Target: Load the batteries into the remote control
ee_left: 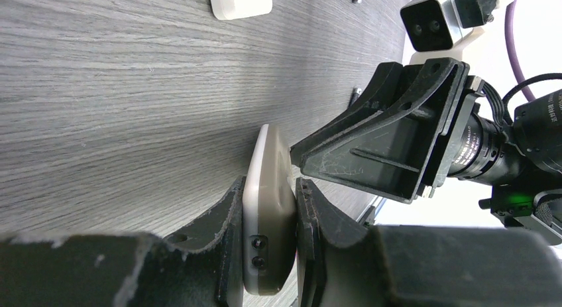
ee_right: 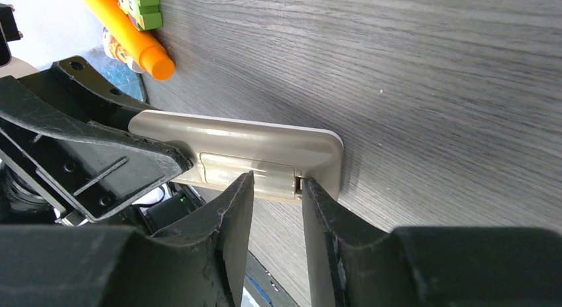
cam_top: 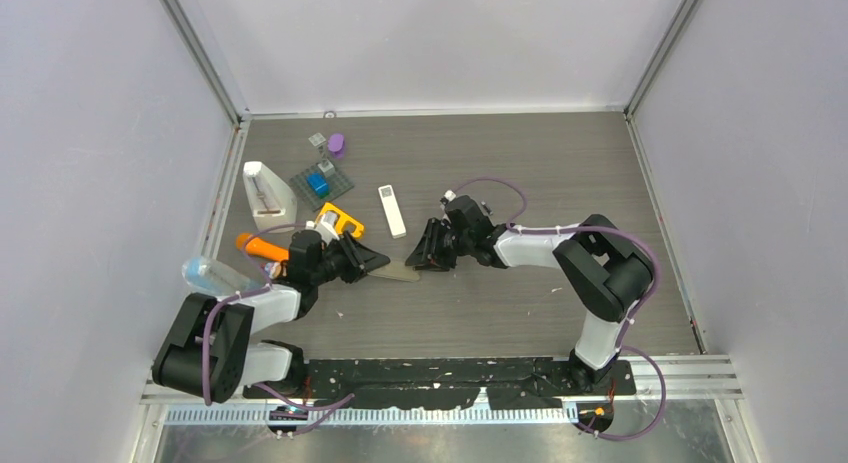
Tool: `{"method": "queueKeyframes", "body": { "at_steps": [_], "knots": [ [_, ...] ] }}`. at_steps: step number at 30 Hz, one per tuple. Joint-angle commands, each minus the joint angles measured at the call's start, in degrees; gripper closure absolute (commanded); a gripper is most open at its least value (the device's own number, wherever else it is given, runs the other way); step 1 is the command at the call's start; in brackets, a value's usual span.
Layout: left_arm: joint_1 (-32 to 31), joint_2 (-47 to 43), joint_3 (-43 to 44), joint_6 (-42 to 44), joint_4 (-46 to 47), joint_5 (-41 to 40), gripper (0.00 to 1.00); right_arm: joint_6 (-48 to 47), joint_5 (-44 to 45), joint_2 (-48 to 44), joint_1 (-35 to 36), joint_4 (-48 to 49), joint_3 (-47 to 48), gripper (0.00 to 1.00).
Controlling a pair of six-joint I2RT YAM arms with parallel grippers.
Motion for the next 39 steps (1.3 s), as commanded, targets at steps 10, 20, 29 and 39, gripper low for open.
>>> {"method": "queueKeyframes", "body": {
  "at_steps": [10,20,29,39],
  "knots": [
    [-0.2,3.2,-2.3,2.6,-3.5,-1.4,1.0,7.1,-6.7,3.9,-0.7,14.5,-4.7,0.6],
    [-0.2,4.2,-2.5,1.6,-2.5,-0.9,1.0,15.7,-14.0,6.9,-0.5,32.4,-7.3,0.6],
    [-0.4,3.9,-1.9,2.5,-4.5,-1.7,1.0,21.7,-17.1,8.8,0.3,49.7,-6.7,0.6],
    [-0.5,-4.3,3.4,11.0,-22.4,-9.6,1.0,25.2,-17.2,5.6,-0.3,58.5,-5.6,0.59]
  ]
}}
